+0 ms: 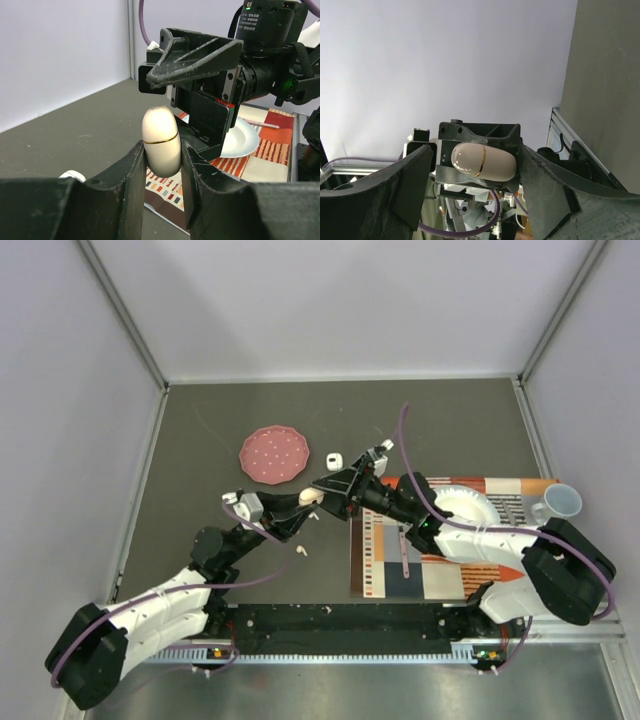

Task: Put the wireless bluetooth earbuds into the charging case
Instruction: Pass from the left arm to the right, then pass from the right arm to the left, then open the charging case.

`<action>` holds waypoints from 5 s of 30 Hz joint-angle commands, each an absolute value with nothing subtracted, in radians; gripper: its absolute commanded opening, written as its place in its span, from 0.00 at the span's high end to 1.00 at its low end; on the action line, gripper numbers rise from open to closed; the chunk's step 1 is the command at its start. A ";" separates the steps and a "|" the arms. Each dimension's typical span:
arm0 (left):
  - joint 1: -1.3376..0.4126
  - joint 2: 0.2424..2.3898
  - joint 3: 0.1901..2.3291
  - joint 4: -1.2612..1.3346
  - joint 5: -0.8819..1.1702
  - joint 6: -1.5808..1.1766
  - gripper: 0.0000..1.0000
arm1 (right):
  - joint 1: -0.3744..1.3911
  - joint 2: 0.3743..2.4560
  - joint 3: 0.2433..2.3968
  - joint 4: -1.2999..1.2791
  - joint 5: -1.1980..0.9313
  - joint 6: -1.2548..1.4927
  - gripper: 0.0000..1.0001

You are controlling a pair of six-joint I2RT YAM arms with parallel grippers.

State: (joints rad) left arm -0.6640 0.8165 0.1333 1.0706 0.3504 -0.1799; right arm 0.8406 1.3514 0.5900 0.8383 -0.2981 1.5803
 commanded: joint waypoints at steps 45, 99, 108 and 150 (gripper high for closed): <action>-0.667 0.773 0.196 0.998 0.341 -0.216 0.44 | 0.871 1.292 0.574 0.848 -0.264 1.534 0.83; -0.704 0.919 0.138 1.279 0.255 -0.221 0.53 | 0.881 1.333 0.566 0.927 -0.287 1.591 0.83; -0.709 0.907 0.137 1.279 0.242 -0.227 0.46 | 0.881 1.336 0.566 0.931 -0.285 1.591 0.83; -0.640 0.801 0.040 1.357 0.413 -0.187 1.00 | 0.881 1.029 0.861 0.003 -0.224 0.629 0.10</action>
